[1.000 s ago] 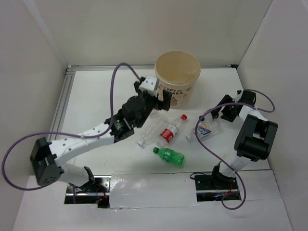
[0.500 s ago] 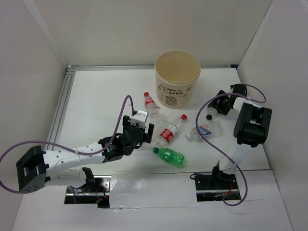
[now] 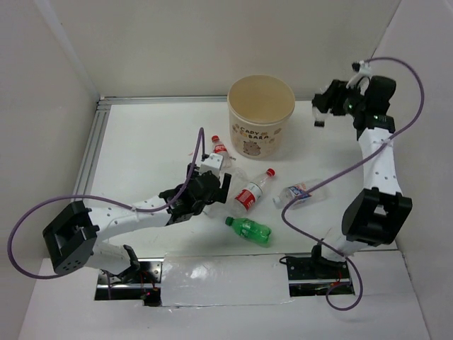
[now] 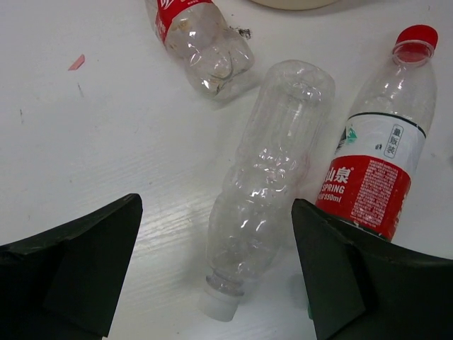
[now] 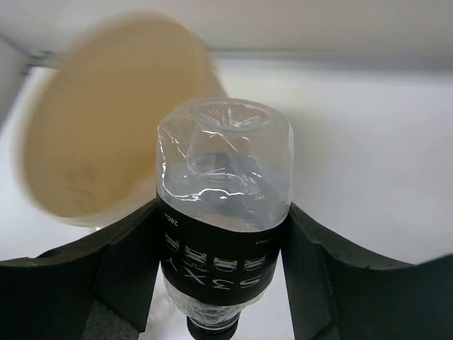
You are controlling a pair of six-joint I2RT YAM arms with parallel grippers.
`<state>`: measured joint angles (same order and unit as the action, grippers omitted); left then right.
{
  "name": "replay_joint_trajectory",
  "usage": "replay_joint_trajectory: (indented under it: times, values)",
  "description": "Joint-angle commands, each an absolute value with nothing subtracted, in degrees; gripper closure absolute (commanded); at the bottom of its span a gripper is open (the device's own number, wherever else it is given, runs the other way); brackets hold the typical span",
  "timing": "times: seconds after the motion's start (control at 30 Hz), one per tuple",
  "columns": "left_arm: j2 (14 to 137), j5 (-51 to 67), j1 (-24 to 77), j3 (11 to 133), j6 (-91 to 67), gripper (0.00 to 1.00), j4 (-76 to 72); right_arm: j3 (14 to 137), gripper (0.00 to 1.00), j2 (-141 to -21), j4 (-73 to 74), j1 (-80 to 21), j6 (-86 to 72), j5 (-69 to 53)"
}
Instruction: Put the plastic bottles in the bin
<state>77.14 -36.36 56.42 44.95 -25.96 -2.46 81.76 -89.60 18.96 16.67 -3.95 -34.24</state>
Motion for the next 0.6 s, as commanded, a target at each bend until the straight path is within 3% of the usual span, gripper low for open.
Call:
replay_joint_trajectory:
  times: [0.0,0.2,0.33,0.43,0.5,0.57]
  values:
    - [80.0,-28.4,53.9,48.0,-26.5,0.0,-2.6,90.1,0.77,-85.8,14.8,12.1,-0.3,-44.5]
    - [81.7,-19.6,51.9,48.7,-22.7,0.0,-1.4,102.6,0.74,-94.0,14.2,0.2,1.5,-41.0]
    - [82.4,-15.8,50.8,48.0,-21.2,0.0,-1.4,104.2,0.61,-100.0,12.7,-5.1,4.8,-36.3]
    - [84.5,-14.2,50.2,48.0,-20.1,0.0,-1.4,104.7,0.4,-102.9,12.1,-7.6,6.0,-33.2]
    - [86.9,-13.5,50.2,48.0,-19.4,0.0,-1.4,105.2,0.14,-103.4,12.1,-7.6,5.9,-32.6]
    - [88.7,-12.9,50.2,48.5,-19.4,0.0,-1.4,105.2,0.08,-103.4,12.1,-6.6,5.1,-34.0]
